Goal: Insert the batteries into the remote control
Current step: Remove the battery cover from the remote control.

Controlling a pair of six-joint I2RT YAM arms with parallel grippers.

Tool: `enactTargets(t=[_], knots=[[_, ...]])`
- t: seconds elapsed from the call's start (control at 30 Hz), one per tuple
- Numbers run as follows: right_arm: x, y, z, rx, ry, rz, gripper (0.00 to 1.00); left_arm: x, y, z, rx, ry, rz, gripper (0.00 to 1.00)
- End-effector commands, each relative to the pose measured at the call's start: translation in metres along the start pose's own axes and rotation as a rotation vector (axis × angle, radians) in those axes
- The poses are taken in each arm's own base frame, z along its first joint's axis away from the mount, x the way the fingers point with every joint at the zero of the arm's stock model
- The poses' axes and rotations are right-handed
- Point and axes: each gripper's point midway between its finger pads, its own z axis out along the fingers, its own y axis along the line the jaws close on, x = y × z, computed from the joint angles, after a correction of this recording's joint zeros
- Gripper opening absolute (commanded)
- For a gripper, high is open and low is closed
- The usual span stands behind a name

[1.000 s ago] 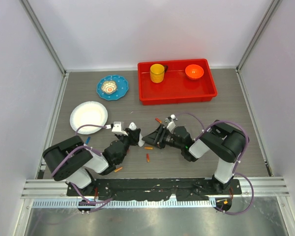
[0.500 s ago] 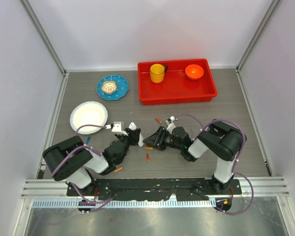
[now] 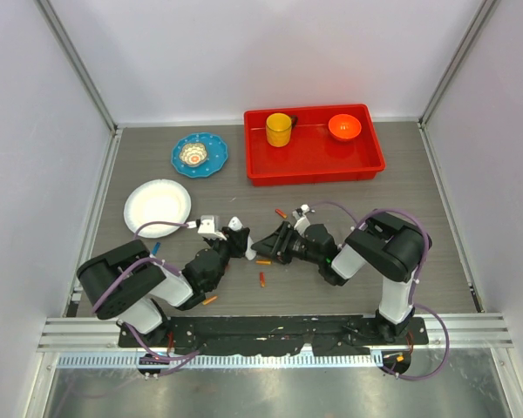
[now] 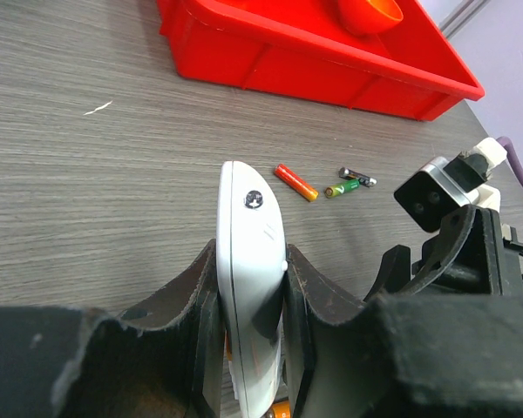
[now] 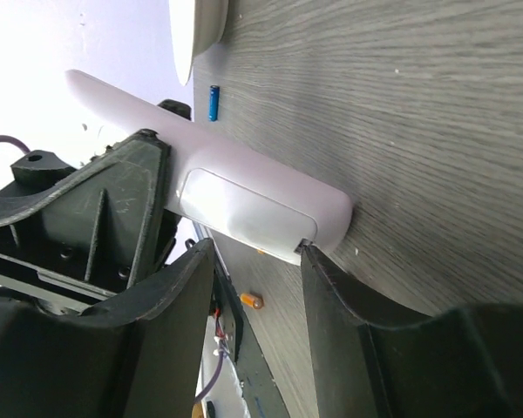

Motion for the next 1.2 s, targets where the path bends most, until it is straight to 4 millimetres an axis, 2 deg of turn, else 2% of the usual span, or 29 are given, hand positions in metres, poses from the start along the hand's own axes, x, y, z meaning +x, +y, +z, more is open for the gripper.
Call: enactTargets(t=[0.0, 0.27, 0.67, 1.17], knots=[[-0.008, 0.025, 0.007, -0.088, -0.022, -0.019, 0.50, -0.046, -0.025, 0.002, 0.081, -0.174, -0.127, 0.00], [-0.005, 0.022, 0.006, -0.089, -0.019, -0.007, 0.49, -0.045, -0.025, 0.002, 0.083, -0.171, -0.130, 0.00], [-0.005, 0.024, -0.004, -0.090, -0.035, -0.003, 0.54, -0.042, -0.023, 0.003, 0.070, -0.167, -0.112, 0.00], [-0.004, 0.024, 0.004, -0.101, -0.024, 0.017, 0.54, -0.041, -0.025, 0.003, 0.082, -0.162, -0.132, 0.00]])
